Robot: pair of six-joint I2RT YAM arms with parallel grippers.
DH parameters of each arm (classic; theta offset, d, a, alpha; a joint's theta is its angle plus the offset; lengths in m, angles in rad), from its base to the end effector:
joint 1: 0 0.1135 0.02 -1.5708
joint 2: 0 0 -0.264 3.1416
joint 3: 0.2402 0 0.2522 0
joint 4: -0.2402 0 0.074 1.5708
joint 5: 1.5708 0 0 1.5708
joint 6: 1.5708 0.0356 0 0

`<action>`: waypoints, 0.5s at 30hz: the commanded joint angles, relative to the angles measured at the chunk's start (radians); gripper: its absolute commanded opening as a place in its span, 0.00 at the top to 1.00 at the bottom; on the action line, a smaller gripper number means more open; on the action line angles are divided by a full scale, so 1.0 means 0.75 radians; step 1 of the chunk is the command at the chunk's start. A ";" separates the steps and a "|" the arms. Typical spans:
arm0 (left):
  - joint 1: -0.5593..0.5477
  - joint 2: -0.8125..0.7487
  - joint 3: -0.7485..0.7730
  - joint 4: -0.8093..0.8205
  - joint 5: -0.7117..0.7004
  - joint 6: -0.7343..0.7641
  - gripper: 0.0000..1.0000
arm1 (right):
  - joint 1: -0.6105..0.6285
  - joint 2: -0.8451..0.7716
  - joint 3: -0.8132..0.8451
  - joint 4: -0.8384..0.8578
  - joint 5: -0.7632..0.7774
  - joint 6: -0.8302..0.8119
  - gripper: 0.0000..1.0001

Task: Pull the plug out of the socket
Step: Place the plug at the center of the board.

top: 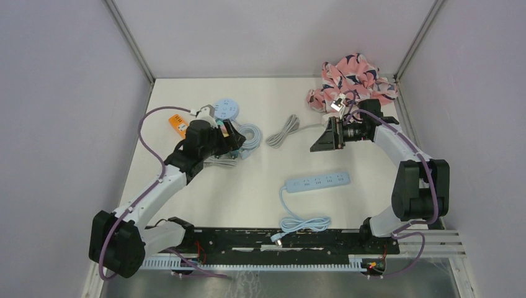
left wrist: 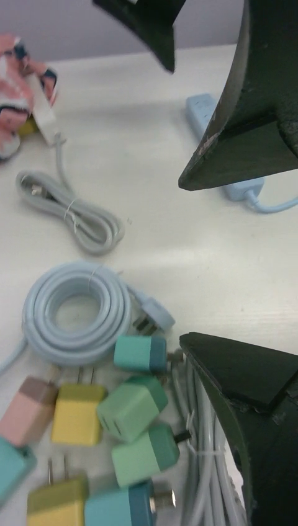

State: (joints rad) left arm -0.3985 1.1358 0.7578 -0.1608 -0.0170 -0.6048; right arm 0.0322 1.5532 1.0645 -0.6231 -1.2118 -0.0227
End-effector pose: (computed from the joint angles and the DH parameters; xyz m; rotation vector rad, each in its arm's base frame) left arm 0.2331 -0.0975 0.2620 -0.2332 2.1515 -0.5742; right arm 0.2969 0.0429 0.2379 -0.4270 2.2456 1.5659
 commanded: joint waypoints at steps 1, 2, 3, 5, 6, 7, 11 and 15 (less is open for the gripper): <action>0.005 -0.093 -0.076 0.292 0.429 0.096 0.09 | -0.016 -0.031 0.069 -0.035 -0.026 -0.069 0.00; 0.003 -0.103 -0.097 0.348 0.503 0.095 0.09 | -0.019 -0.032 0.070 -0.041 -0.026 -0.077 0.00; -0.003 -0.110 -0.119 0.409 0.560 0.090 0.09 | -0.020 -0.032 0.073 -0.046 -0.028 -0.084 0.00; -0.033 -0.125 -0.155 0.495 0.617 0.087 0.09 | -0.026 -0.033 0.074 -0.052 -0.030 -0.094 0.00; -0.056 -0.126 -0.169 0.532 0.635 0.097 0.09 | -0.029 -0.032 0.075 -0.056 -0.029 -0.098 0.00; -0.081 -0.126 -0.182 0.562 0.643 0.104 0.09 | -0.034 -0.032 0.075 -0.057 -0.031 -0.101 0.00; -0.240 -0.096 -0.203 0.629 0.618 0.180 0.09 | -0.048 -0.035 0.075 -0.062 -0.035 -0.111 0.00; -0.422 -0.021 -0.191 0.644 0.518 0.282 0.09 | -0.061 -0.035 0.076 -0.063 -0.038 -0.115 0.00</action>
State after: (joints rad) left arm -0.6147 1.0809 0.6037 0.2207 0.3939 -0.5091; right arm -0.0021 1.5532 1.0779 -0.6727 -1.2121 -0.0803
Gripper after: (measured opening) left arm 0.910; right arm 0.996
